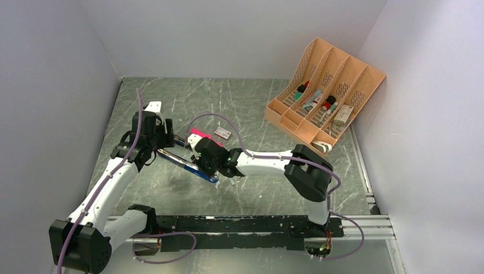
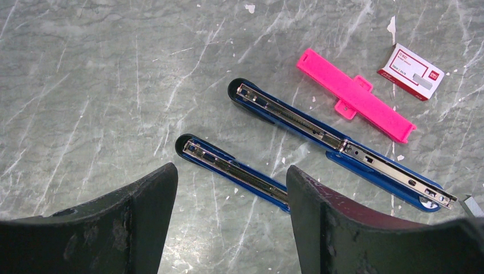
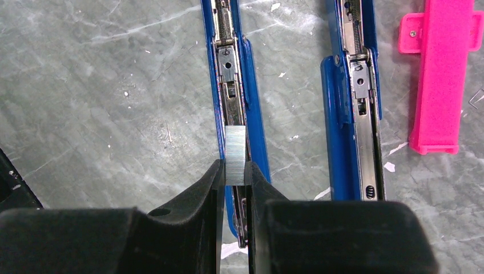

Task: Load the staples into the stapler

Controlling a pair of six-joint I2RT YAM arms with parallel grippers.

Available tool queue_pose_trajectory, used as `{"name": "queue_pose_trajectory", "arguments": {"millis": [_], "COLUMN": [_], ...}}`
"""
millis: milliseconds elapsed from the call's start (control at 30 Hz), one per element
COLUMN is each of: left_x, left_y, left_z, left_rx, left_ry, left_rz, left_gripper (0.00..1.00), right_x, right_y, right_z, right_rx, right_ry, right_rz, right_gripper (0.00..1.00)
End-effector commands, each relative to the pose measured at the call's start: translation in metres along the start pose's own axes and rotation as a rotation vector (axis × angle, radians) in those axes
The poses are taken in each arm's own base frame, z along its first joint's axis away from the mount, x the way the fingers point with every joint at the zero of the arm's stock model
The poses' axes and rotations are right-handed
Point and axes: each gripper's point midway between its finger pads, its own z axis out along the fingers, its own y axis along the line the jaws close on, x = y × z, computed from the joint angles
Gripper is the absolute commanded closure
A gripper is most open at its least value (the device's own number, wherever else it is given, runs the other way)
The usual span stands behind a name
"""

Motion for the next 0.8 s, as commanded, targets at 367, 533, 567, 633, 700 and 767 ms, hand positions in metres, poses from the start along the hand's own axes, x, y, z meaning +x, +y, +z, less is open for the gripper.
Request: {"name": "queue_pose_trajectory", "arguments": {"millis": [367, 533, 567, 633, 700, 767], "left_x": [-0.008, -0.0082, -0.008, -0.0077, -0.0084, -0.0083], "left_y": [-0.0055, -0.0056, -0.0055, -0.0054, -0.0056, -0.0054], "left_z": [-0.0044, -0.0045, -0.0044, -0.0044, -0.0045, -0.0044], "left_rx": [0.029, 0.029, 0.029, 0.029, 0.029, 0.029], "left_ry": [-0.037, -0.038, -0.037, -0.036, -0.039, -0.039], "left_rz": [0.01, 0.01, 0.011, 0.011, 0.01, 0.011], "left_gripper": [0.26, 0.26, 0.26, 0.26, 0.26, 0.26], "right_x": [0.002, 0.0018, 0.002, 0.002, 0.0011, -0.0002], "right_y": [0.0022, 0.003, 0.0028, 0.0027, 0.0025, 0.0021], "right_z": [0.0058, 0.0058, 0.0061, 0.0062, 0.0057, 0.0052], "right_rx": [-0.01, -0.012, -0.012, -0.012, -0.01, -0.008], "right_ry": [0.033, 0.033, 0.034, 0.035, 0.033, 0.028], "right_rz": [-0.012, -0.012, -0.013, -0.014, -0.014, -0.013], "right_gripper": [1.0, 1.0, 1.0, 1.0, 1.0, 1.0]}}
